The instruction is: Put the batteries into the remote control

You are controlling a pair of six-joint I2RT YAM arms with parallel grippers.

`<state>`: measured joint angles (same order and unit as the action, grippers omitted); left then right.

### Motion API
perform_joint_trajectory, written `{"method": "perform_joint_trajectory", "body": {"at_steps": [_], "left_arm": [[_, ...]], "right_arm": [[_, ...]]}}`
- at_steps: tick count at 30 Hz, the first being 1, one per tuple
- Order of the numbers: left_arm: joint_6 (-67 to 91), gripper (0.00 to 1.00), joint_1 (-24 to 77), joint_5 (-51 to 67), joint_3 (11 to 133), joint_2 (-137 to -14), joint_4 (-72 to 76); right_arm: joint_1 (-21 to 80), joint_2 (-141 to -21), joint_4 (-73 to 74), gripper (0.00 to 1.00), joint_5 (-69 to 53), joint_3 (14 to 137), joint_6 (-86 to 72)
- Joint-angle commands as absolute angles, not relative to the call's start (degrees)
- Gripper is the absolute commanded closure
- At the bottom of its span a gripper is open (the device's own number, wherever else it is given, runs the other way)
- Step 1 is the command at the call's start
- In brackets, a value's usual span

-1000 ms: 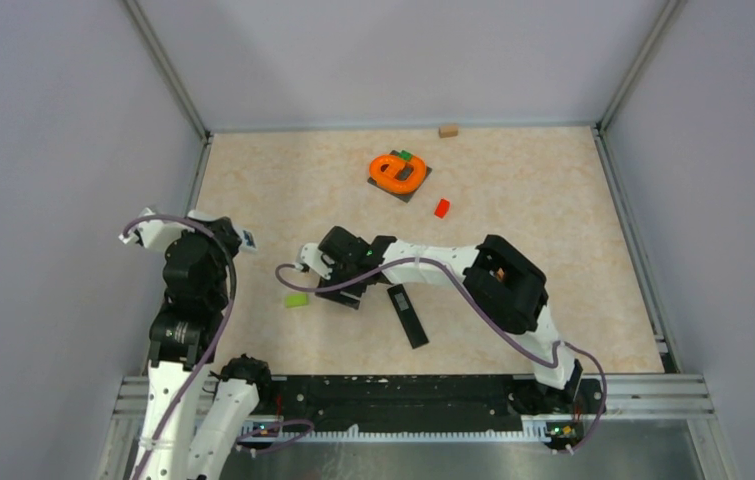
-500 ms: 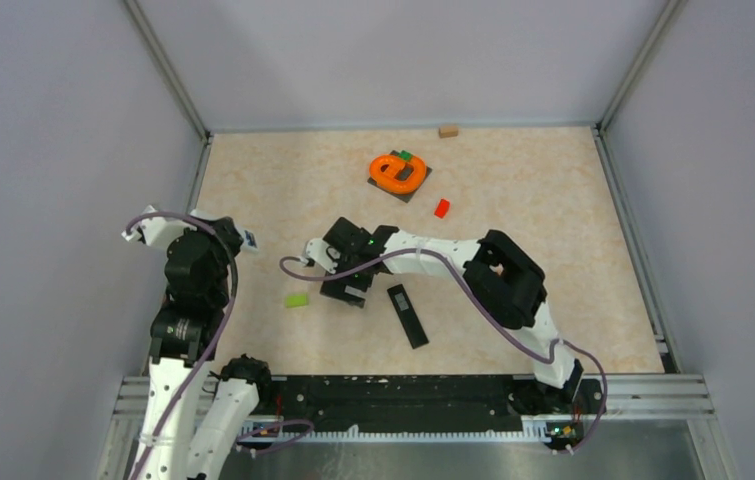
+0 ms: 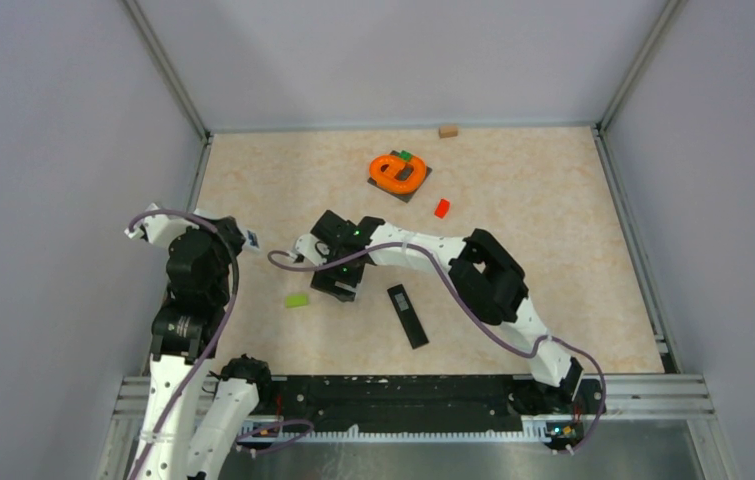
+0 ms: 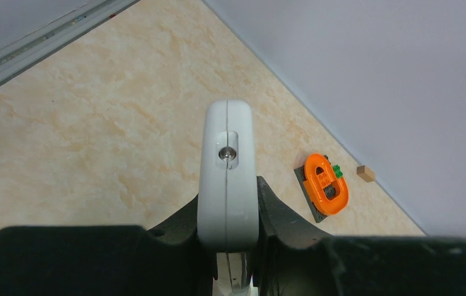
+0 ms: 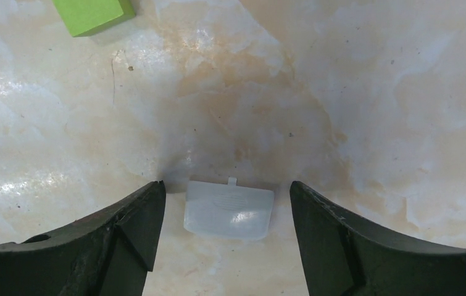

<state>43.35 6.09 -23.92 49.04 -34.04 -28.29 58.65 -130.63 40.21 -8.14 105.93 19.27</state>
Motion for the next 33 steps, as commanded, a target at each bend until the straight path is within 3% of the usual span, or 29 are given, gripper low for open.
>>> {"method": "perform_joint_trajectory", "body": {"at_steps": [1,9,33], "left_arm": [[43.18,1.0,5.89,-23.57,49.53,-34.12,-25.61],[43.25,1.0,5.89,-23.38,49.35,-33.98,-25.58],[44.21,1.0,5.89,-21.92,48.79,-34.52,-25.25]], "right_arm": [[57.8,-130.33,43.49,0.22,-5.81,104.16,17.76],[56.97,-128.84,43.27,0.16,-3.74,102.27,14.88],[59.53,-130.01,48.69,0.27,-4.49,102.04,13.58]]}}
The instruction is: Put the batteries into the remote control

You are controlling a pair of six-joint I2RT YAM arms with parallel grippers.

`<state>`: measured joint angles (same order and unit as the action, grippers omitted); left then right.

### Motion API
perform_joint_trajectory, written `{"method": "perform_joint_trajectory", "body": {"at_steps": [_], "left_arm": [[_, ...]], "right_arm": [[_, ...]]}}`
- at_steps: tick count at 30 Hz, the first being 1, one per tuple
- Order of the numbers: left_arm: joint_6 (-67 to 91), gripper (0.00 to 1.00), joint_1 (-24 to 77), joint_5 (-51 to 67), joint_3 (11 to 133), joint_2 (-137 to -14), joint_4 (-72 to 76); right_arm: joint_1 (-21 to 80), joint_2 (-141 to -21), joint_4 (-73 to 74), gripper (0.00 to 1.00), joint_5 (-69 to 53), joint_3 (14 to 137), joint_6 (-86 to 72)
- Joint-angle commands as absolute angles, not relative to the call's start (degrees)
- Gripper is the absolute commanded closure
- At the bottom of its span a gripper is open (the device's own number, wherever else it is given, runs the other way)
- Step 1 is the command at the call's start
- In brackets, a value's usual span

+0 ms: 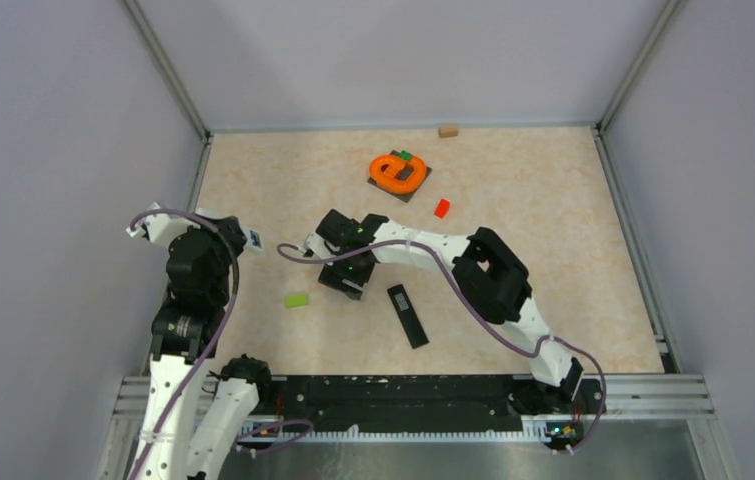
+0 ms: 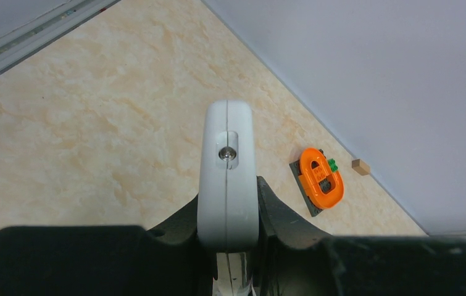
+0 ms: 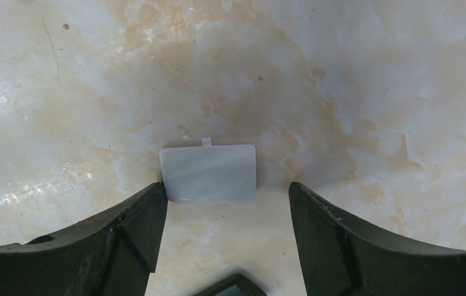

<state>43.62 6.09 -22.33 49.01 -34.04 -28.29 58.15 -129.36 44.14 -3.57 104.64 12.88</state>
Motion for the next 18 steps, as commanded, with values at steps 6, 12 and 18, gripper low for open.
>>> {"method": "perform_joint_trajectory", "body": {"at_steps": [6,12,18], "left_arm": [[44.12,1.0,5.89,-21.94,48.91,-34.66,-25.22],[44.19,1.0,5.89,-21.91,48.97,-34.7,-25.22],[44.15,1.0,5.89,-21.82,49.16,-34.76,-25.01]], "right_arm": [[59.6,-131.41,47.35,0.41,-4.41,102.76,13.17],[59.61,-131.38,46.89,0.57,-4.0,102.68,12.53],[59.3,-127.23,42.17,0.6,-0.38,99.78,9.6]]}}
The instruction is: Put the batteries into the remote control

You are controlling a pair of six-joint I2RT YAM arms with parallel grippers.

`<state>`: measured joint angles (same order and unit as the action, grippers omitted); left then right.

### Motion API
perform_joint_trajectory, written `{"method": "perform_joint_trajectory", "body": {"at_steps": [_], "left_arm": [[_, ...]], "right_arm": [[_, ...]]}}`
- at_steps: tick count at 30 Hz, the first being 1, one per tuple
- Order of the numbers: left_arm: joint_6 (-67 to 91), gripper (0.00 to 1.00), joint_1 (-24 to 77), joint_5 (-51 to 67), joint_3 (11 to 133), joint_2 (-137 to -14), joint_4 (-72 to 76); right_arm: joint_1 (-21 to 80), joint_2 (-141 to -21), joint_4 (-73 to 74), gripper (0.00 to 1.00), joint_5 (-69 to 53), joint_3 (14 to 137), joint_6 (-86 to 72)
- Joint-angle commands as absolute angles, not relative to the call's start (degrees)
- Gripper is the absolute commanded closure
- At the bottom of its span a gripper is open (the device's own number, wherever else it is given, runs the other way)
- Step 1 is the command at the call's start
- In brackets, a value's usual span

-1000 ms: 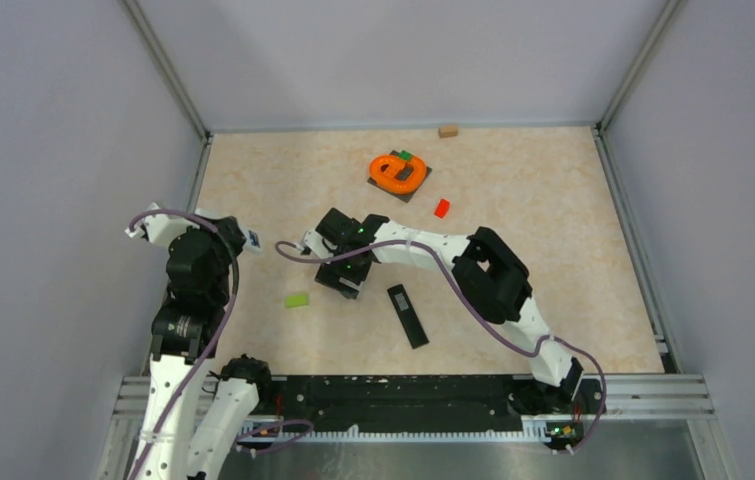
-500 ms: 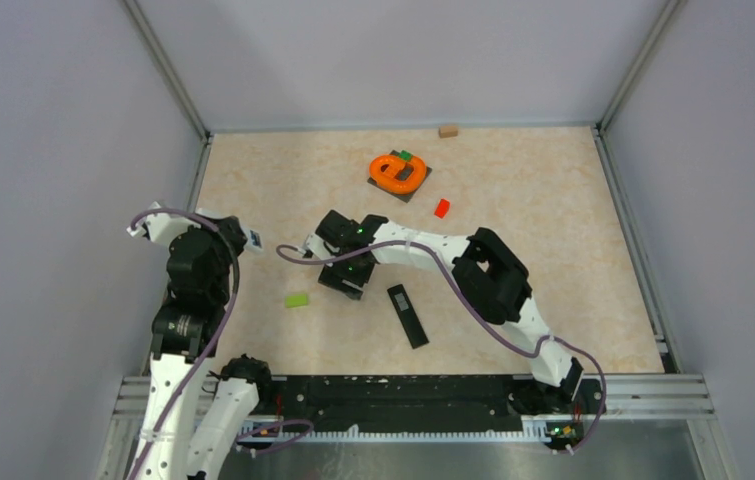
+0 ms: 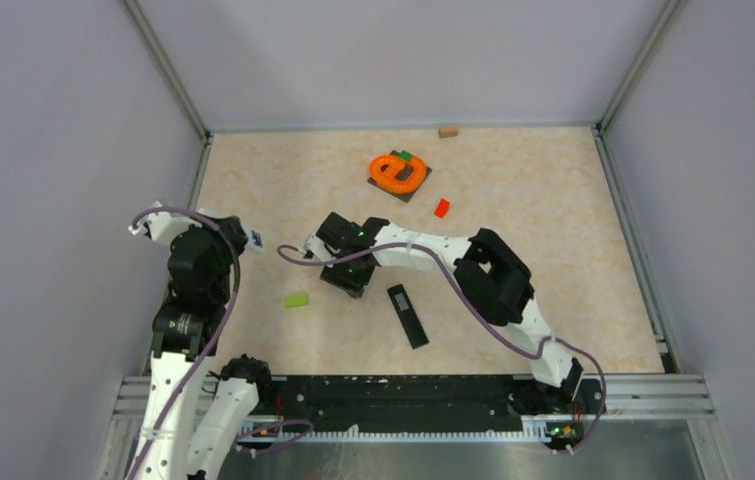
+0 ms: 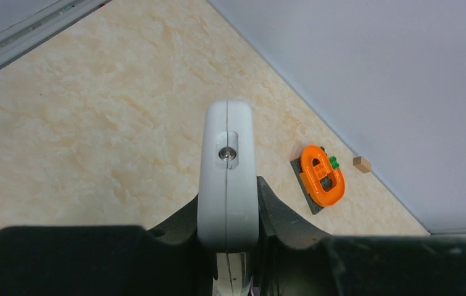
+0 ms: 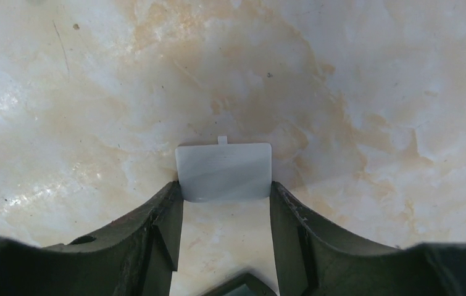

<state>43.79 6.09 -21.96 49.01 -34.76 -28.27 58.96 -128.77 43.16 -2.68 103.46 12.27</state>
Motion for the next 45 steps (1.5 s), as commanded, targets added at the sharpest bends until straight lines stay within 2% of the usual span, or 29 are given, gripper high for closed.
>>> {"method": "perform_joint_trajectory", "body": {"at_steps": [1,5,17,24,27,34,45], "left_arm": [[44.1,1.0,5.89,-21.72,49.19,-34.77,-24.97],[43.42,1.0,5.89,-19.09,48.96,-35.32,-23.34],[43.33,1.0,5.89,3.28,45.94,-41.67,-11.33],[46.5,1.0,6.51,25.39,40.75,-47.11,8.57],[48.36,1.0,7.53,29.96,39.07,-50.38,15.8],[47.69,1.0,14.65,31.41,38.5,-57.44,24.05],[47.35,1.0,20.94,26.77,36.24,-60.68,28.94]], "right_arm": [[58.96,-125.87,40.94,0.6,-0.28,98.86,8.91],[57.39,-118.8,35.29,0.6,-0.26,92.87,6.25],[54.21,-93.39,19.37,0.61,2.57,71.99,1.83],[54.21,-81.56,16.19,0.61,2.41,66.17,1.32],[54.22,-77.07,16.1,0.61,1.38,65.07,1.06],[54.64,-72.89,20.15,0.61,-1.23,66.93,0.44],[59.58,-74.46,16.83,0.62,8.11,66.43,-0.32]]}}
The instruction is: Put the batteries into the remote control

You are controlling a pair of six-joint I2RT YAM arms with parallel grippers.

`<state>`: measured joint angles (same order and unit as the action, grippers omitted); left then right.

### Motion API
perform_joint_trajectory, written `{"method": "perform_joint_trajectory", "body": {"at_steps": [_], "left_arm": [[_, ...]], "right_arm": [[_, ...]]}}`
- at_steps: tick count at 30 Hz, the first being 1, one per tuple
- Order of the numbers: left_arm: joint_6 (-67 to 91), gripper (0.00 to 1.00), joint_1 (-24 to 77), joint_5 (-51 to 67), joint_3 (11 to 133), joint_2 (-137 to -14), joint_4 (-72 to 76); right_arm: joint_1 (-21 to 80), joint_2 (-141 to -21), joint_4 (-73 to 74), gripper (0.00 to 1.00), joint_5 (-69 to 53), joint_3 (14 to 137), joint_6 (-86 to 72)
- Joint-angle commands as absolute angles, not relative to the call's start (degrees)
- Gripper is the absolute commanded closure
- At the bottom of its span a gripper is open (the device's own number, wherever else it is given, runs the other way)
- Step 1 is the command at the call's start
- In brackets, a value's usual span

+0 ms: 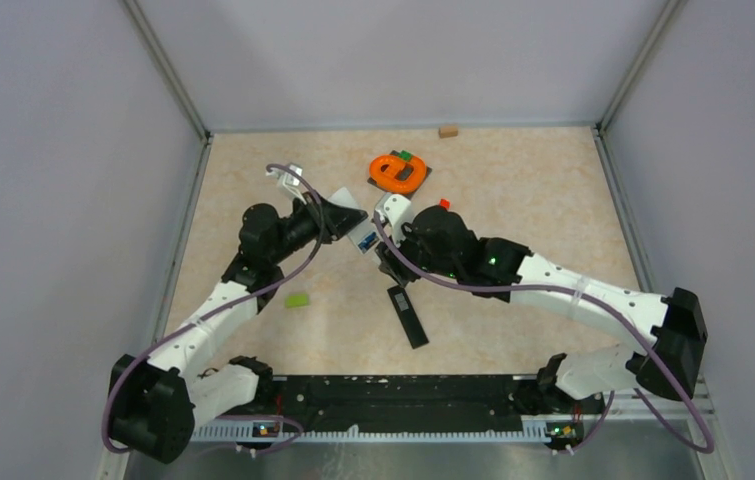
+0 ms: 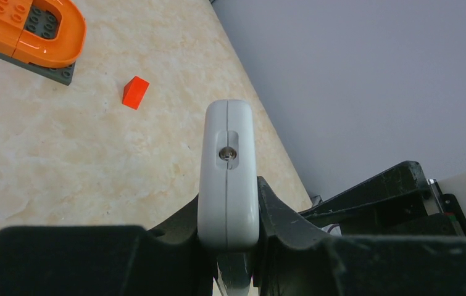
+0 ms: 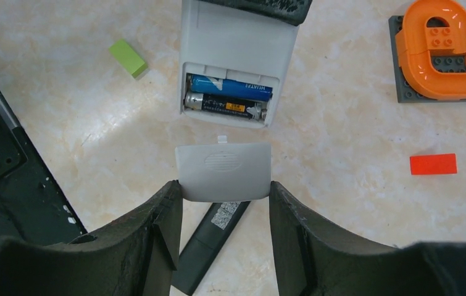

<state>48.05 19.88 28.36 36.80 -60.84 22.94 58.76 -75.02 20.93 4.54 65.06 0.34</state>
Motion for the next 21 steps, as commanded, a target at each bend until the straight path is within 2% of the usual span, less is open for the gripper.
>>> {"method": "perform_joint_trajectory", "body": {"at_steps": [1,21], "left_arm": [[47.23,1.0,21.12,26.44,35.8,-60.46,28.98],[48.27,1.0,23.03,22.71,32.68,-57.13,30.98]], "right_arm": [[59.63,-74.23,16.13,0.62,8.09,66.28,-0.34],[60.95,-78.31,12.22,0.61,9.85,68.16,1.5]]}}
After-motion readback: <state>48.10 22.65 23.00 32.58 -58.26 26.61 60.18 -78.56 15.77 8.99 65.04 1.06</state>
